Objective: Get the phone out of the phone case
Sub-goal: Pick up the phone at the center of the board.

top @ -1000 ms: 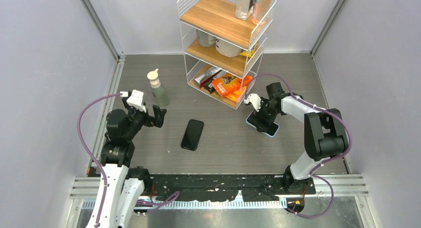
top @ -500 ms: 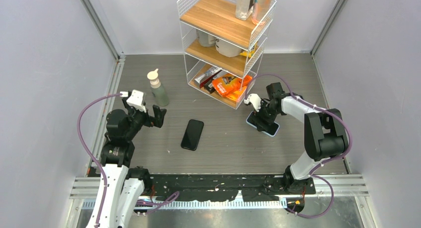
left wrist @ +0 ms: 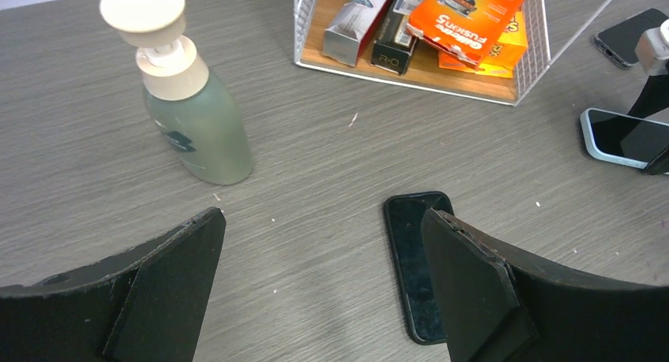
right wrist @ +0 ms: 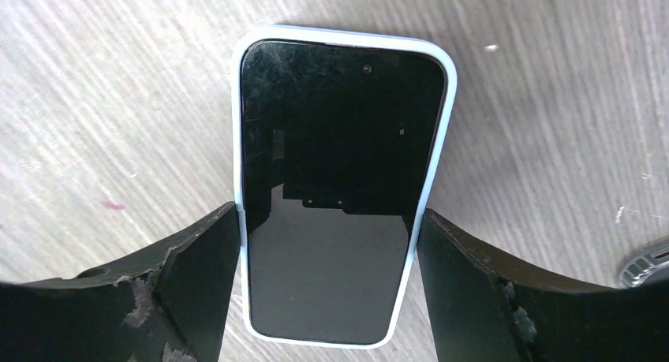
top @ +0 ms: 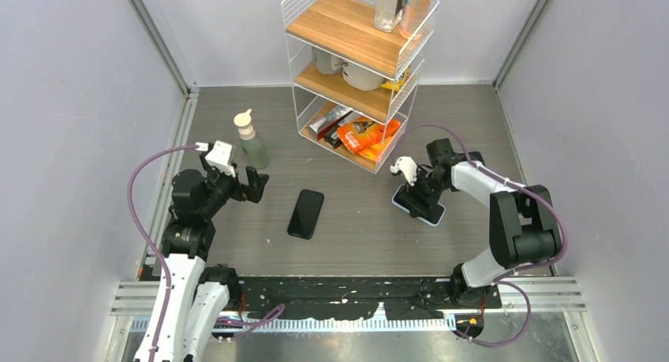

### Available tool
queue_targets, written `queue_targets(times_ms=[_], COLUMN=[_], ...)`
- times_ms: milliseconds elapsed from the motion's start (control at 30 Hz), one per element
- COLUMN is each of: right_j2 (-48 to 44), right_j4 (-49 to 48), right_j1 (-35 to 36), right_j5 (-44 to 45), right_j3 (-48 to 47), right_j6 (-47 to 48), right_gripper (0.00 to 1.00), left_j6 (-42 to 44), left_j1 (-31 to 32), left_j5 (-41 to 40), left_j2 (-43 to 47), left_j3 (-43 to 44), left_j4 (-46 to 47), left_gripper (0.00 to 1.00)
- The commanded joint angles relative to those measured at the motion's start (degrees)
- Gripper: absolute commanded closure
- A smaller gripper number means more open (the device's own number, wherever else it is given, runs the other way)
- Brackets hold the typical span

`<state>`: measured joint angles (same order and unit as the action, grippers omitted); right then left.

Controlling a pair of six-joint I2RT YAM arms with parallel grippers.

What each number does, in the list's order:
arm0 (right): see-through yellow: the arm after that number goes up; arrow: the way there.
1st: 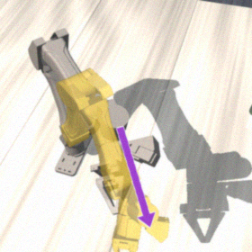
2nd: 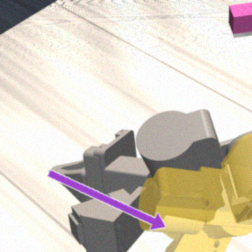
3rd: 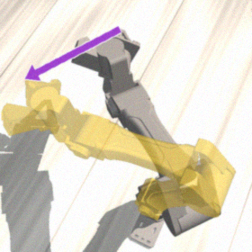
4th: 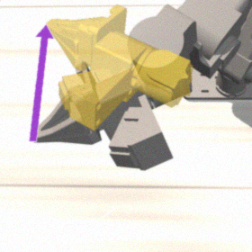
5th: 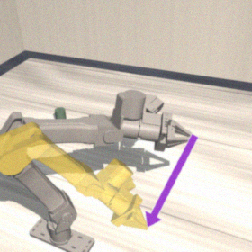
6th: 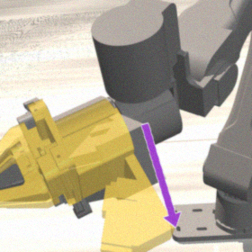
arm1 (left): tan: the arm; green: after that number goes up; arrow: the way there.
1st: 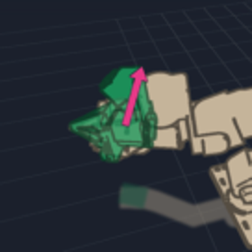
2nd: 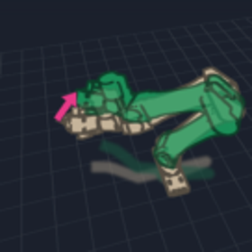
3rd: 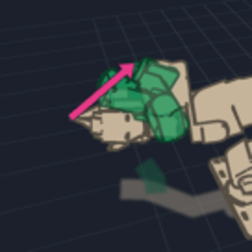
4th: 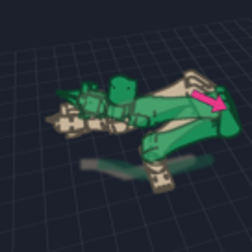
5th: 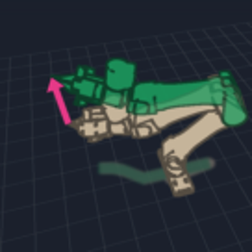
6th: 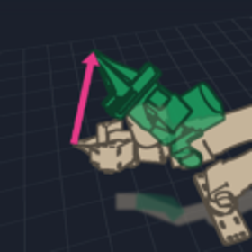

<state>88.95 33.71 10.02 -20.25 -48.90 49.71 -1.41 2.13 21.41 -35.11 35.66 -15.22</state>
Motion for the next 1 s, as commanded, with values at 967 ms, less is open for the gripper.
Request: queue_targets(times_ms=[967], right_j2=[-20.92], right_j4=[-7.6], right_j1=[30.9], right_j5=[3.83], right_j3=[-19.99], right_j6=[-17.47], right_gripper=[0.94], left_j6=[-22.02], left_j1=[22.37], left_j5=[20.5], left_j2=[-35.17], left_j3=[33.59], left_j4=[-6.67], left_gripper=[0.01])
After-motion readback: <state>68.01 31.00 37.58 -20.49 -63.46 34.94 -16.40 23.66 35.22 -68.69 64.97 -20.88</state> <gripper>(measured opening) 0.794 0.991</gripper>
